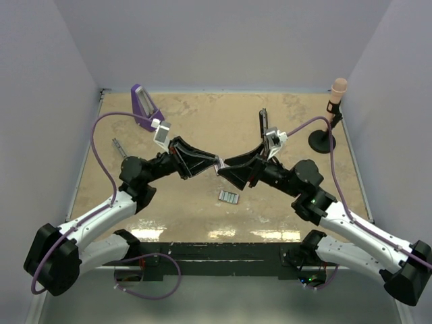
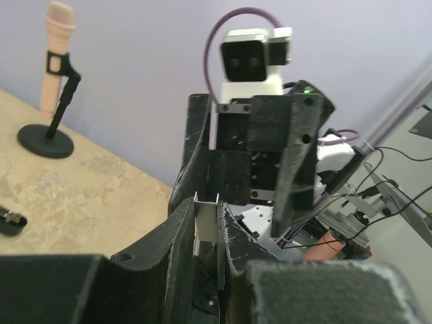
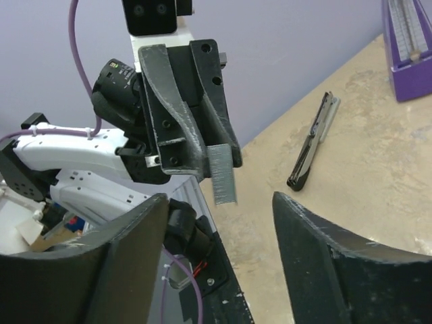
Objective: Unload the staples from the stapler
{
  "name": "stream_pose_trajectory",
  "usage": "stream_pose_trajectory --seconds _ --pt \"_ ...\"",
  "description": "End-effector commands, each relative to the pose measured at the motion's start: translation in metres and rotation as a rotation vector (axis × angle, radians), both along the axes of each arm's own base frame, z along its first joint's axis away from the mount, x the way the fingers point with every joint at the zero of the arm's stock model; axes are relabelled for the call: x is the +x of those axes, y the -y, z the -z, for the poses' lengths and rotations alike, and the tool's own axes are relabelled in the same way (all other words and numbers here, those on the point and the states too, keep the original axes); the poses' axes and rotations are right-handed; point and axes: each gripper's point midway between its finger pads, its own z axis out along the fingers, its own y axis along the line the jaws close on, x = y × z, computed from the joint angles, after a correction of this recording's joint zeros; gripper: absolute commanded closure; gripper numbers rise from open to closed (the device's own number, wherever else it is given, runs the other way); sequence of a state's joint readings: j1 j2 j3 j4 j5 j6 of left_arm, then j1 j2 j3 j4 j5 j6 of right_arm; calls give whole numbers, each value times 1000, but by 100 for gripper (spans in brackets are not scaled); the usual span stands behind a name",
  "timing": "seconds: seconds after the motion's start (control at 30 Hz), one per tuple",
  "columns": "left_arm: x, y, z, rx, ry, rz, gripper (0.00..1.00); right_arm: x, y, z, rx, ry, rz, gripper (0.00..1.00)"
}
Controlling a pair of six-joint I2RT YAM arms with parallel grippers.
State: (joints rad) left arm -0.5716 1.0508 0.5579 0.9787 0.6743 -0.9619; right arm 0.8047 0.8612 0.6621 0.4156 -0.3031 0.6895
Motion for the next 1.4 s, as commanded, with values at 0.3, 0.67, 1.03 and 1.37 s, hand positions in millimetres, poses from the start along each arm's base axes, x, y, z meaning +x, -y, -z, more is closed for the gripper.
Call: stream_pose_trajectory --seconds 0.3,0.67,1.03,1.37 --pt "71 -4 115 465 -307 -352 87 40 84 36 -160 -127 498 1" --pt "67 26 172 795 -438 -452 88 69 128 105 -417 -312 808 1" --pt "61 49 219 1008 -504 -480 90 60 150 100 -356 -302 867 1" --pt "52 75 259 1110 -531 -454 93 59 154 102 -357 -300 878 1"
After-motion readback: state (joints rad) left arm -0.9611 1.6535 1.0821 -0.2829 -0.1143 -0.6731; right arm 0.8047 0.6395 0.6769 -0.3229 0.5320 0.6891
